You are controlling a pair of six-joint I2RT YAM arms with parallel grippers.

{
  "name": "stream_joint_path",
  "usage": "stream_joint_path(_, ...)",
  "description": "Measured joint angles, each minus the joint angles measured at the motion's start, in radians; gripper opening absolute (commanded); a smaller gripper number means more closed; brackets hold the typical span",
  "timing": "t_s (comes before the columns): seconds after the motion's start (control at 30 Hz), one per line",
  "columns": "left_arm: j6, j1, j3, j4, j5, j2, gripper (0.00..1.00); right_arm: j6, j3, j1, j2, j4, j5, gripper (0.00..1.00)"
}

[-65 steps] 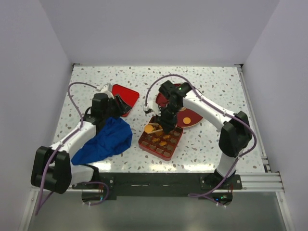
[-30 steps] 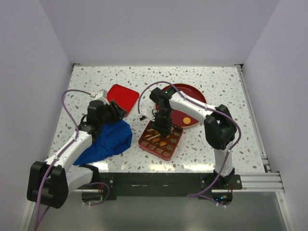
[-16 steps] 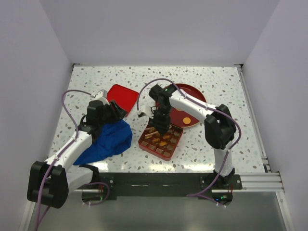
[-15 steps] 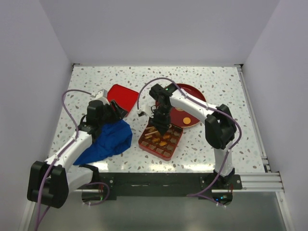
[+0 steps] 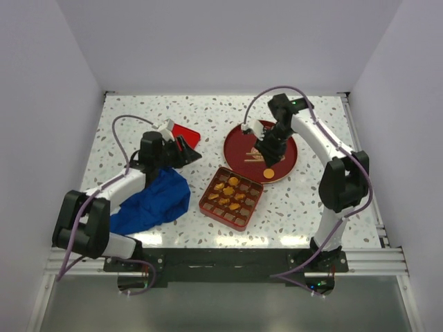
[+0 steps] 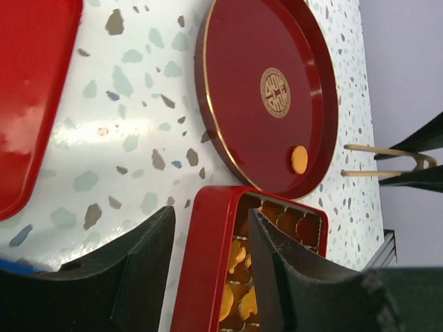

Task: Pack the cookies
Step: Place the fake cookies in the empty pocket of the box, then pick up the fake cookies from the plate.

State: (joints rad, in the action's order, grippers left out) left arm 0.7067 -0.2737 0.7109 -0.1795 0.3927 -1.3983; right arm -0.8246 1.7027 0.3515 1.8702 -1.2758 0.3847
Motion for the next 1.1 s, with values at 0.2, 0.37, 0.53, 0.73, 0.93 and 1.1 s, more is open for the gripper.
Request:
stream_joint_path(0.2, 0.000, -0.047, 0.125, 0.003, 0.001, -0.114, 0.52, -0.185, -0.045, -0.142, -0.002, -0.010, -0.146, 0.33)
stream_joint_path(0.37, -0.007, -0.078, 0.212, 0.037, -0.005, -0.212, 0.52, -0.352, -0.106, -0.167, -0.005, 0.008, -0.272, 0.33)
stream_joint_path(0.53, -0.023, -0.101, 0.282, 0.096, -0.012, -0.275, 0.52, -0.483, -0.096, -0.167, 0.004, 0.026, -0.330, 0.34)
stream_joint_path(0.73, -0.040, -0.113, 0.330, 0.147, -0.022, -0.323, 0.52, -0.611, -0.095, -0.167, 0.042, 0.053, -0.362, 0.34)
stream_joint_path(0.93, -0.047, -0.120, 0.367, 0.175, -0.022, -0.376, 0.52, -0.681, -0.092, -0.167, 0.090, 0.068, -0.370, 0.36)
stream_joint_path(1.1, -0.049, -0.126, 0.392, 0.183, -0.021, -0.404, 0.52, -0.723, -0.092, -0.165, 0.095, 0.074, -0.378, 0.38)
